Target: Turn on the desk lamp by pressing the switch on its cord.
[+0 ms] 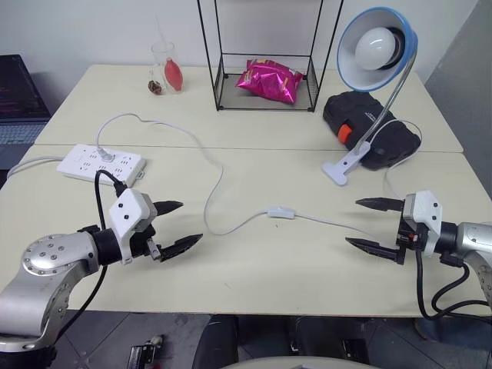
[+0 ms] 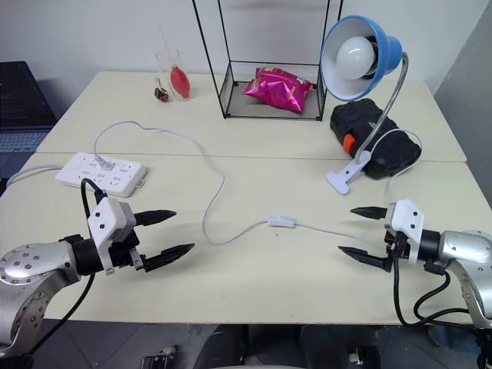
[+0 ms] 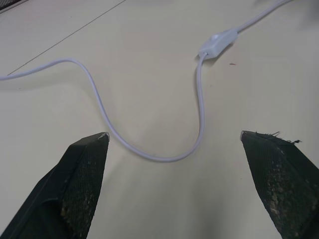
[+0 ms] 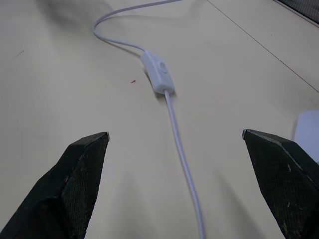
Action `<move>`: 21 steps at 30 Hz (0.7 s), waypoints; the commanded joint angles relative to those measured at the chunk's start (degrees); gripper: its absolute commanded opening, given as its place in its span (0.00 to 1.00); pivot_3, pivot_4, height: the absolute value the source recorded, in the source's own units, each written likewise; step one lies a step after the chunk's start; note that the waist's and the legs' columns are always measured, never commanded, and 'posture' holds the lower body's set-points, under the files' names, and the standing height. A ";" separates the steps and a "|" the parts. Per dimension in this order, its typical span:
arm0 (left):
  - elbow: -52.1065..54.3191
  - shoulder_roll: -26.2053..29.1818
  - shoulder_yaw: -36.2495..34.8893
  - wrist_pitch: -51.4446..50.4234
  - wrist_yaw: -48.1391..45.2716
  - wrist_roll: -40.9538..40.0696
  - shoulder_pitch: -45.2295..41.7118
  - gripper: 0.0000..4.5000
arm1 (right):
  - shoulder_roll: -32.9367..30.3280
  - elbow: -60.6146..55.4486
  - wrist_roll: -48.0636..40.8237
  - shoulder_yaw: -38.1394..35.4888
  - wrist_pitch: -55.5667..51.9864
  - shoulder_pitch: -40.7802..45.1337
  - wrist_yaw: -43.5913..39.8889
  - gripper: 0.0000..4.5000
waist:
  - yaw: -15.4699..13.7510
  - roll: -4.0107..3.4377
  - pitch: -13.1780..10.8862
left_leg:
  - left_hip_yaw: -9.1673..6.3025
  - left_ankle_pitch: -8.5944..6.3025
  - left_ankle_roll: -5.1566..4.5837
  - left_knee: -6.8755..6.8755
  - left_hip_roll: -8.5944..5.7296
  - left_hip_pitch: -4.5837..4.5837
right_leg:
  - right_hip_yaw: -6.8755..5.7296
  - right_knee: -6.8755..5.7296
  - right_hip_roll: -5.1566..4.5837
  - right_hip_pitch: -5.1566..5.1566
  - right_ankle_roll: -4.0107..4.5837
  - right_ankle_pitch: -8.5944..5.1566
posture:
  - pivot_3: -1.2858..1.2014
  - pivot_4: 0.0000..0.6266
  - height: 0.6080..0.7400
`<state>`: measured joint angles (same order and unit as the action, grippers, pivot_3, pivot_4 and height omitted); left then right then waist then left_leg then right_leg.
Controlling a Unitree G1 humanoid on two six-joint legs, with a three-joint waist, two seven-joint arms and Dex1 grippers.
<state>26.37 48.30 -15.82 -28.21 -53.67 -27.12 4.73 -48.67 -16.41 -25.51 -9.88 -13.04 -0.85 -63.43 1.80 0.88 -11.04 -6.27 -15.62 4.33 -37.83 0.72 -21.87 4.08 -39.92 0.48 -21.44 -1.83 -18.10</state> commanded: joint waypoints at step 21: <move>-19.45 -11.81 27.72 7.36 -7.87 8.32 -31.06 0.98 | -1.63 -17.78 -6.05 -1.15 -11.68 -2.20 5.22 1.00 | 0.09 0.00 0.00 | -0.02 0.00 0.00 -0.04 -0.09 -0.02 | -0.02 -0.01 0.26 0.02 -0.02 0.02 | 0.52 0.24 1.00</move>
<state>11.11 38.18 10.49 -23.05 -61.18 -20.95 -23.36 -50.31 -30.49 -30.07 -10.57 -22.95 -3.46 -59.84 1.89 0.88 -11.04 -6.28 -15.62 4.32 -37.86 0.66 -21.89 4.09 -39.92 0.76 -21.43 -1.85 -18.08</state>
